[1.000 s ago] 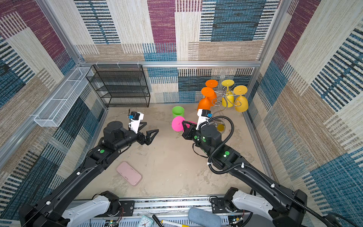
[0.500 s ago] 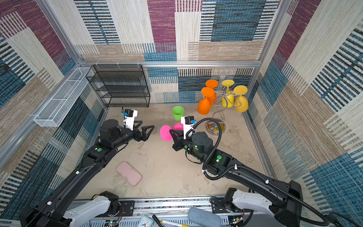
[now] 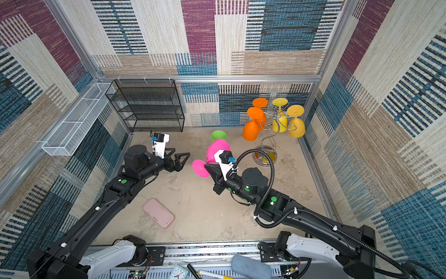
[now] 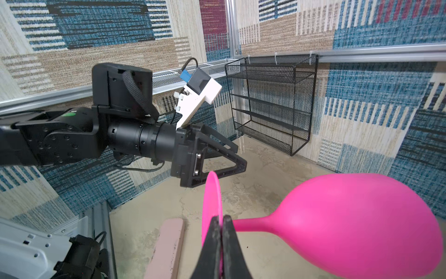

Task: Take the wine glass off the wine glass rack
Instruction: Pick up the wine glass from the wine glass rack.

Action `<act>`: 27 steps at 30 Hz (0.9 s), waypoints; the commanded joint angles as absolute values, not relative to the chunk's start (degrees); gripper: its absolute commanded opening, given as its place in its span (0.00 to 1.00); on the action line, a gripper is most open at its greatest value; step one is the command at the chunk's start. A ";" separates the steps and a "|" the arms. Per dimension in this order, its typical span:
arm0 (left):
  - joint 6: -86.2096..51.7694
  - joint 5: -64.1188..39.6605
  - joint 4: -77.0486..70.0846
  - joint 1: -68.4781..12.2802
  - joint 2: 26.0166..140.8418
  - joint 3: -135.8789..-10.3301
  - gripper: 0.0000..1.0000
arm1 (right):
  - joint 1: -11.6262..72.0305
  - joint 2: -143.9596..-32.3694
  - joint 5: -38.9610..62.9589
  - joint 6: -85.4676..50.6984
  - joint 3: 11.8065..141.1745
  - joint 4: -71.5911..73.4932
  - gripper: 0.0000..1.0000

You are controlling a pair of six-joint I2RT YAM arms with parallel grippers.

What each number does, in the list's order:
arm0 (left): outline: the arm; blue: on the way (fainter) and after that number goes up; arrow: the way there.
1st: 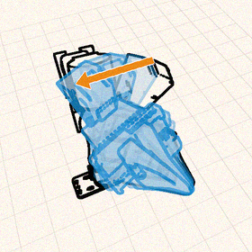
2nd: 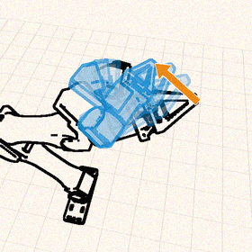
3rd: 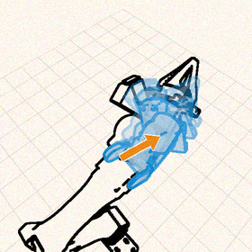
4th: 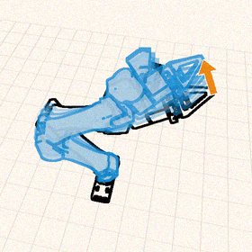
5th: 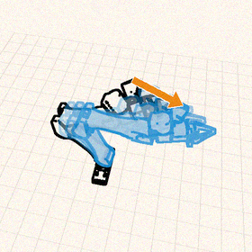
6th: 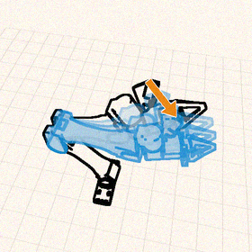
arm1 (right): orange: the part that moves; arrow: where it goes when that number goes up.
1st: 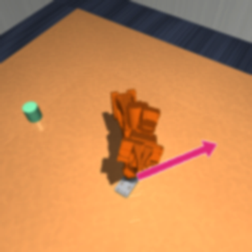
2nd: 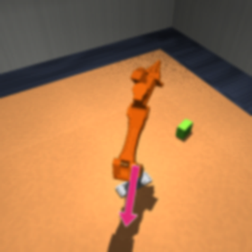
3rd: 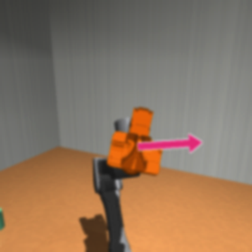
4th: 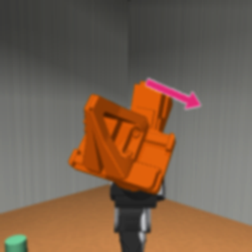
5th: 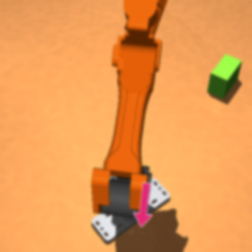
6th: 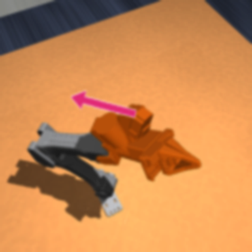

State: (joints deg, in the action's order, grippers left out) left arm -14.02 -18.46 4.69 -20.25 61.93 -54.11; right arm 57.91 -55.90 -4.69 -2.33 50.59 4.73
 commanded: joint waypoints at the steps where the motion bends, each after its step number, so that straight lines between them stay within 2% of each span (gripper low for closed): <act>1: -16.17 -18.90 4.83 -19.87 62.54 -54.67 1.00 | 58.09 -56.00 -4.40 5.59 50.17 8.38 0.00; 16: -18.66 -18.58 7.52 -18.02 66.95 -56.66 0.99 | 58.84 -61.21 -8.66 26.44 45.62 19.07 0.00; 22: -23.82 -15.47 11.79 -18.02 67.93 -58.04 0.97 | 58.87 -62.33 -9.04 33.61 44.39 21.99 0.00; 27: -29.03 -17.11 18.78 -18.02 70.20 -63.29 0.93 | 58.89 -62.23 -8.44 38.16 44.03 21.18 0.00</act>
